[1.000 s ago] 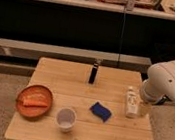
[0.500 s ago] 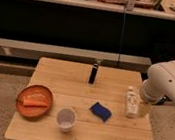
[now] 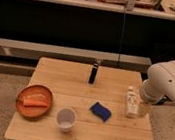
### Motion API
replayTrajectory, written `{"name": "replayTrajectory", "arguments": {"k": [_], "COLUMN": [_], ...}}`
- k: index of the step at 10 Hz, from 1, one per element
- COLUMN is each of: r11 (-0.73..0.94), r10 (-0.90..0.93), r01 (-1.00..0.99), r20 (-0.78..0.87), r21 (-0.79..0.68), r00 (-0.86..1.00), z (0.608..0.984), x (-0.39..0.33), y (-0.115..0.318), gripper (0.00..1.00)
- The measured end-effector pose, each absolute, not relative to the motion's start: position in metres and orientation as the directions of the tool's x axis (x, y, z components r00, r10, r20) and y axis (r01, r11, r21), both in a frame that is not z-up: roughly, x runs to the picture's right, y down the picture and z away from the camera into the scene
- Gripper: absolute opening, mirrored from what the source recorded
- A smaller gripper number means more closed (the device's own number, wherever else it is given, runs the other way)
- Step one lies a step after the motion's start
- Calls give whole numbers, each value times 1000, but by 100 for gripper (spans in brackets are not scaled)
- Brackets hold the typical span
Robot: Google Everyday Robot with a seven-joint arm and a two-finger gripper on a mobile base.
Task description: Knock the eraser over
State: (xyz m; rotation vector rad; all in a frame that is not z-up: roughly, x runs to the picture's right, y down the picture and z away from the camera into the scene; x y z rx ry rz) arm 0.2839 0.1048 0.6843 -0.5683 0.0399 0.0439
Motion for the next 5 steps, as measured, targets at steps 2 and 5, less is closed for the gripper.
{"name": "replayTrajectory", "arguments": {"k": [2, 5], "r11": [842, 853], "r10": [31, 20], "r01": [-53, -38], "r20": [-50, -39], "r21": [-537, -521], "r00": [998, 999], "z": [684, 701], "x": [284, 273], "y": [105, 82], "gripper": [80, 80]}}
